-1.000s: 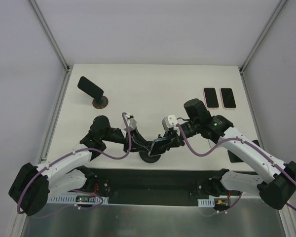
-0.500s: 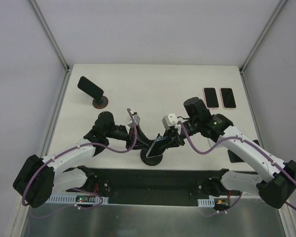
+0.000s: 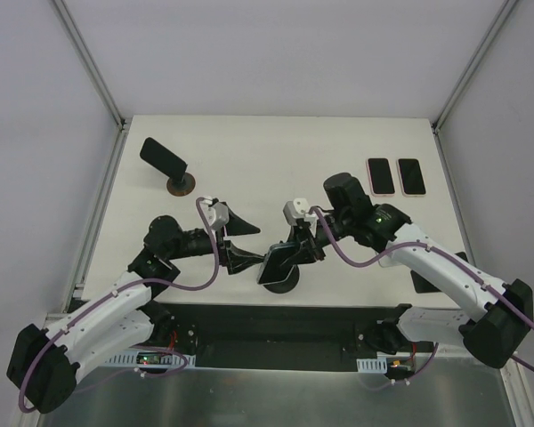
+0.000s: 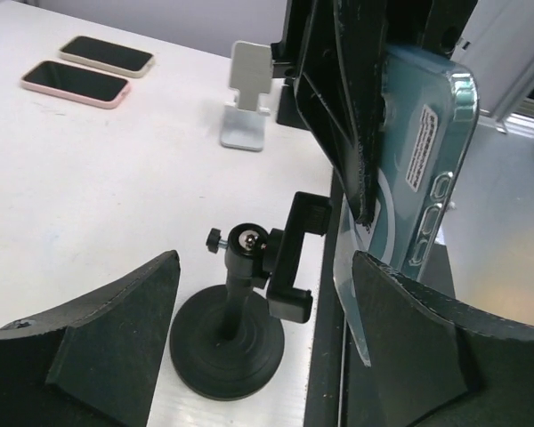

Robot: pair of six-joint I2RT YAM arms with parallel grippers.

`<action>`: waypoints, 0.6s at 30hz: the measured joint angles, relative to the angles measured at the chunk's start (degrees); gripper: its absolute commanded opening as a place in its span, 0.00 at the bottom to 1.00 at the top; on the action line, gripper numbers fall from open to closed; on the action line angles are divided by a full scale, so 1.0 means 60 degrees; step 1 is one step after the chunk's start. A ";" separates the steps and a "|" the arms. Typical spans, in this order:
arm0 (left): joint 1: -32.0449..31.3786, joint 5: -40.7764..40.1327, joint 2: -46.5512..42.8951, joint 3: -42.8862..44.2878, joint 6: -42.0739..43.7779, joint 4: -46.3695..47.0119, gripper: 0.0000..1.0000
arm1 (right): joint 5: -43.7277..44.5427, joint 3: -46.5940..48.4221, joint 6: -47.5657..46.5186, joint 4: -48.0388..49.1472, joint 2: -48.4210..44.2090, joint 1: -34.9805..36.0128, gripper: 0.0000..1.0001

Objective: Remove the phone from the phone stand

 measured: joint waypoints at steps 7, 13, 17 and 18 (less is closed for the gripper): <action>0.0000 -0.1443 -0.1206 -0.0193 -0.0033 -0.0998 0.99 | 0.0168 0.0000 0.1104 0.0958 -0.0087 0.0084 0.01; 0.0000 -0.2448 -0.1931 0.0772 -0.0186 -0.2943 0.99 | 0.0350 0.0273 0.1800 0.0973 -0.0361 0.0084 0.01; 0.0000 -0.2510 -0.1978 0.2055 -0.0215 -0.4058 0.99 | 0.0433 0.0634 0.2138 0.0969 -0.0455 0.0080 0.01; 0.0000 -0.2401 -0.1982 0.2390 -0.0219 -0.4320 0.99 | 0.0433 0.0707 0.2233 0.0969 -0.0459 0.0076 0.01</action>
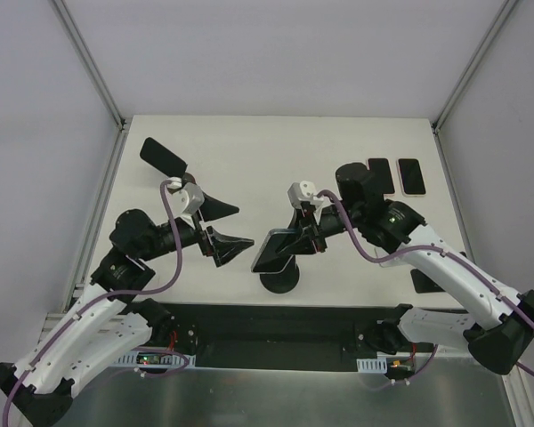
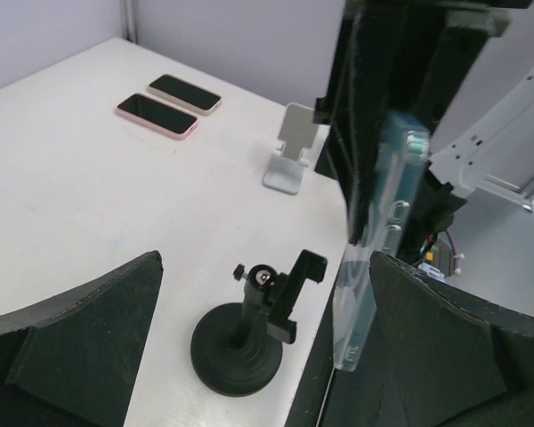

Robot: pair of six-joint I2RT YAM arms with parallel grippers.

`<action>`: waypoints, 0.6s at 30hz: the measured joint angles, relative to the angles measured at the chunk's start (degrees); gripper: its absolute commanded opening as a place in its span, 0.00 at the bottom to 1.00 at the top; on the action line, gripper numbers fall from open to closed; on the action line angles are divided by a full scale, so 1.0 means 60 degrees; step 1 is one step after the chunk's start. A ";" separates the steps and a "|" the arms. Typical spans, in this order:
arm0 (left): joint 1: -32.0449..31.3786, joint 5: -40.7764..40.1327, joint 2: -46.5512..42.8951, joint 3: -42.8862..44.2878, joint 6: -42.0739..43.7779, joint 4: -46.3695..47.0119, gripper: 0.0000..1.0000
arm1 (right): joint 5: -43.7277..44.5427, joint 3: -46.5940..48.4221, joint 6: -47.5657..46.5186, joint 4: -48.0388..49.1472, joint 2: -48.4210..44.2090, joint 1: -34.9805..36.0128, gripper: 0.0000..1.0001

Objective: Remove the phone from the phone stand

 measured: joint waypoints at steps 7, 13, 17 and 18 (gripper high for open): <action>-0.0004 0.1217 0.0557 0.1577 0.0022 -0.1198 0.99 | -0.0011 0.0495 0.0408 -0.0076 0.0029 -0.0018 0.01; 0.0000 0.2492 0.1942 0.2685 0.0047 -0.1832 0.99 | -0.0004 0.0991 0.0630 -0.0084 0.0455 -0.0018 0.01; 0.0000 0.2881 0.2801 0.3362 0.0361 -0.2368 0.96 | 0.0036 0.1166 0.0765 -0.0084 0.0885 -0.0018 0.01; 0.0000 0.2958 0.3020 0.3555 0.0525 -0.2550 0.93 | 0.0066 0.1184 0.0809 -0.0080 0.0980 -0.0018 0.01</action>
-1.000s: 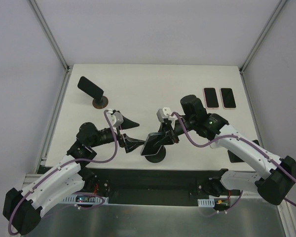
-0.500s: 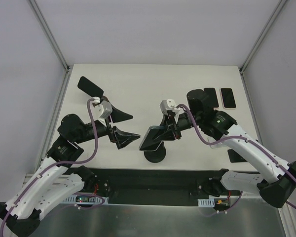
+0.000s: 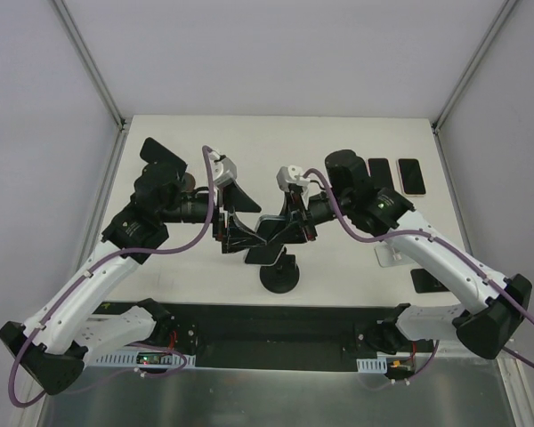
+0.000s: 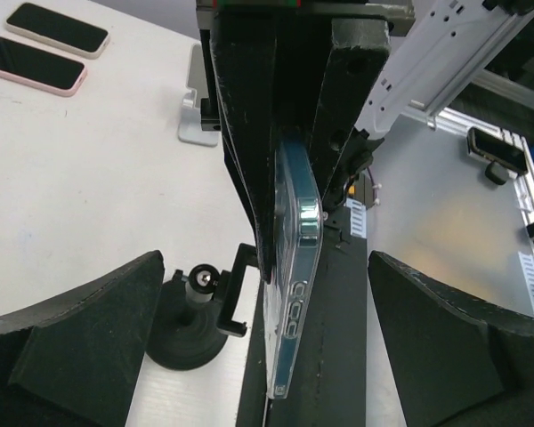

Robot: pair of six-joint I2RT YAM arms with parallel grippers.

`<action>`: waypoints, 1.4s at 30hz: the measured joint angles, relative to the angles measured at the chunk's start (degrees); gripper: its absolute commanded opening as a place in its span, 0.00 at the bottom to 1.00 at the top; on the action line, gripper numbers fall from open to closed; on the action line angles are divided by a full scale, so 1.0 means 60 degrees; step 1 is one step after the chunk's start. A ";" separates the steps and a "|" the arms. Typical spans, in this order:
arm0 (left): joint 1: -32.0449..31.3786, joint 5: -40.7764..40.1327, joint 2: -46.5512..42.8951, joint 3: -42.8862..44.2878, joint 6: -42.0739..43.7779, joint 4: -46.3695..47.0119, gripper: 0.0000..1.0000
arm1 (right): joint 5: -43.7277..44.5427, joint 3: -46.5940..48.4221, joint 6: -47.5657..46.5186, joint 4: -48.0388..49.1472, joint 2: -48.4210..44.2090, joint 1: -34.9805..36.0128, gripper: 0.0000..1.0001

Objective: Remove the phone from the phone stand

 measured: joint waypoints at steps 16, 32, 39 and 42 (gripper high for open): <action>0.0015 0.0211 0.0459 -0.0142 0.1162 -0.0834 0.00 | 0.0066 0.0685 0.0430 0.0076 0.1115 -0.0004 0.03; 0.1002 -0.1428 -0.1126 -0.1534 0.0484 0.0157 0.00 | 0.1290 0.0681 0.0550 0.0925 0.1166 -0.0168 0.12; 0.1264 -0.1781 -0.1228 -0.1985 -0.0171 0.0965 0.00 | 0.1712 0.0382 0.1180 0.1395 0.0925 -0.0211 0.87; 0.1483 -0.2856 -0.1424 -0.2517 -0.0787 0.1410 0.00 | 0.2565 -0.0138 0.1650 0.1865 0.0441 -0.0084 0.96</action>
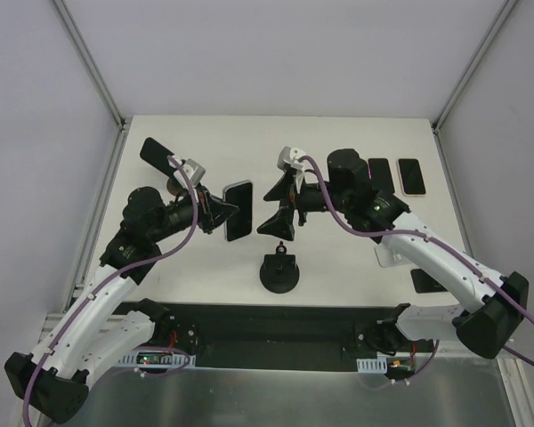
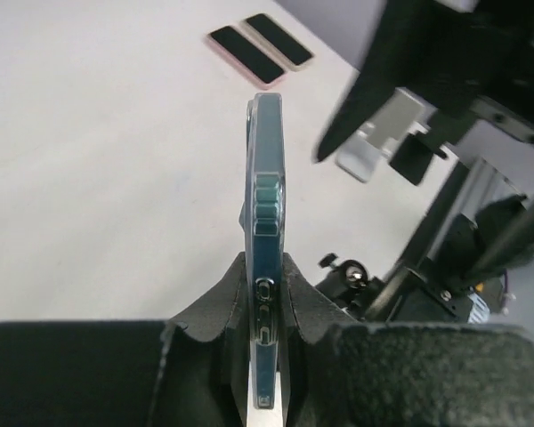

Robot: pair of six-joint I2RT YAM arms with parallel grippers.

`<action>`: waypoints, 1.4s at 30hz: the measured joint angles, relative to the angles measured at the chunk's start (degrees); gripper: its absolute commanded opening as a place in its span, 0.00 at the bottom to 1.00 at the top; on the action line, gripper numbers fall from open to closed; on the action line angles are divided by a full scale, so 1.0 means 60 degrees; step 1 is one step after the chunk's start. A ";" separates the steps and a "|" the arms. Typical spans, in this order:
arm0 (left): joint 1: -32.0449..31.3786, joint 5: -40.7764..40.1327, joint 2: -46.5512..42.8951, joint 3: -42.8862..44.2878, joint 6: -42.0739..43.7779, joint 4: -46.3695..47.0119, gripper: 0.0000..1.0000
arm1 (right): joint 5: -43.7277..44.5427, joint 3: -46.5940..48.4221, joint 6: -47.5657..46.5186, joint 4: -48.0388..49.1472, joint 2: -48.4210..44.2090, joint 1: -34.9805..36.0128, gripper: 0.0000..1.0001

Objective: Remove the phone from the phone stand

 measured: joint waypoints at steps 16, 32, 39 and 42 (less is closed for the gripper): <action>0.0142 -0.3621 -0.1231 -0.1719 -0.2335 0.1286 0.00 | 0.6156 -0.1056 0.2524 0.3020 0.0616 0.2470 0.96; 0.0204 -0.4131 -0.1268 -0.1865 -0.2707 0.1290 0.00 | 0.8743 -0.0637 0.2652 0.3537 0.2262 0.3446 0.96; 0.0197 -0.4116 -0.1293 -0.1865 -0.2765 0.1311 0.00 | 0.9439 -0.0637 0.2597 0.3679 0.2455 0.3493 0.97; 0.0200 -0.4116 -0.1293 -0.1865 -0.2790 0.1333 0.00 | 0.9504 -0.0637 0.2594 0.3756 0.2546 0.3493 0.96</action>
